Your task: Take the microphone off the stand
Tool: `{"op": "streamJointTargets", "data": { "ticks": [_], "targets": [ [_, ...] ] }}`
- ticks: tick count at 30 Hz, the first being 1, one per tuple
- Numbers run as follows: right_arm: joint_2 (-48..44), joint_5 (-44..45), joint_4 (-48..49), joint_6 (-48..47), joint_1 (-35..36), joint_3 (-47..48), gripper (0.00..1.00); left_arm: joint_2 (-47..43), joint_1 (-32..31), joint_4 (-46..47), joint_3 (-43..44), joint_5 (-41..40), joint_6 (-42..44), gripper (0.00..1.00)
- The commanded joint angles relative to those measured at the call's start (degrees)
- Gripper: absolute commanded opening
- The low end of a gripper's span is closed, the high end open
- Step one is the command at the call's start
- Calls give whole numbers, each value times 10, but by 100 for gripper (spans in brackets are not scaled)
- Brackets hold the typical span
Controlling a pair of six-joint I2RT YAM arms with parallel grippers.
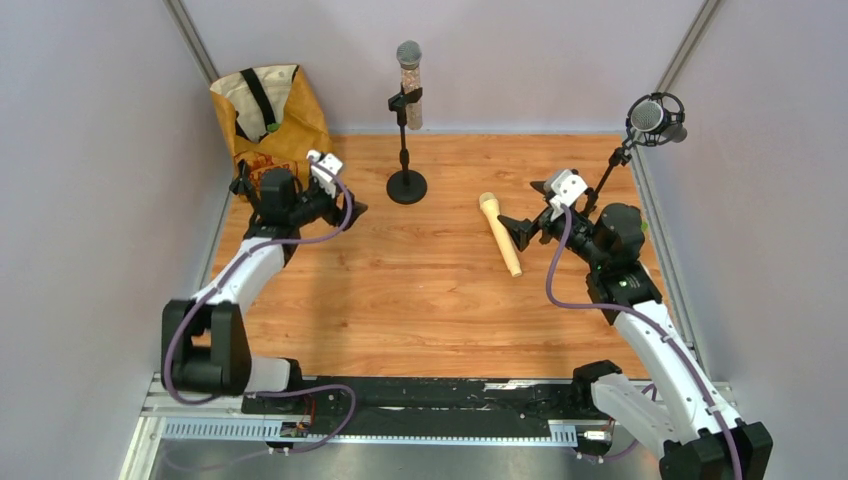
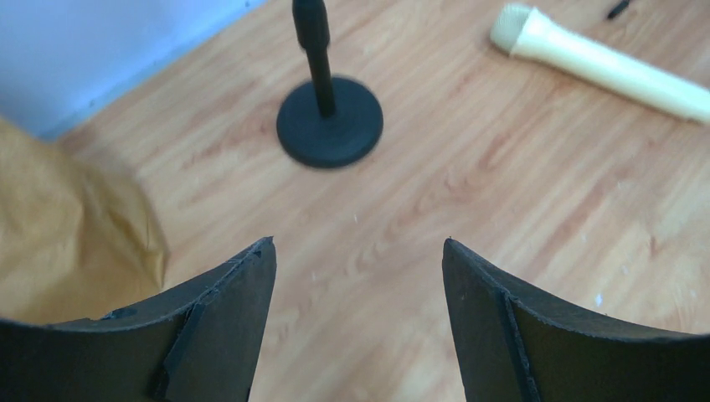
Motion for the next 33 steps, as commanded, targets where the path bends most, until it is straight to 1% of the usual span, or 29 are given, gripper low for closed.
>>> {"op": "streamJointTargets", "data": {
  "ticks": [1,2,5,9,10,20,22,26,29,33],
  "targets": [
    [14,-26,16,-15,-4,-6,100,94,-39,169,80,-1,-79,80],
    [18,-28,16,-18,-4,-7,100,126,-44,183,98,-1,-89,80],
    [24,-28,16,-29,-5,-10,100,181,-65,258,127,7,-127,80],
    [29,-26,16,-36,-14,-12,100,248,-83,310,173,12,-136,80],
    [30,-27,16,-35,-18,-12,100,268,-84,315,178,15,-153,80],
    [32,-34,16,-40,-37,-15,100,386,-85,447,240,17,-218,72],
    [34,-35,16,-41,-38,-15,100,404,-86,463,250,11,-220,72],
    [38,-36,16,-44,-41,-15,100,441,-93,463,282,-15,-211,71],
    [42,-36,16,-44,-46,-17,100,466,-97,464,307,-33,-212,67],
    [45,-36,16,-49,-50,-18,100,488,-99,475,325,-29,-227,64]
  ]
}}
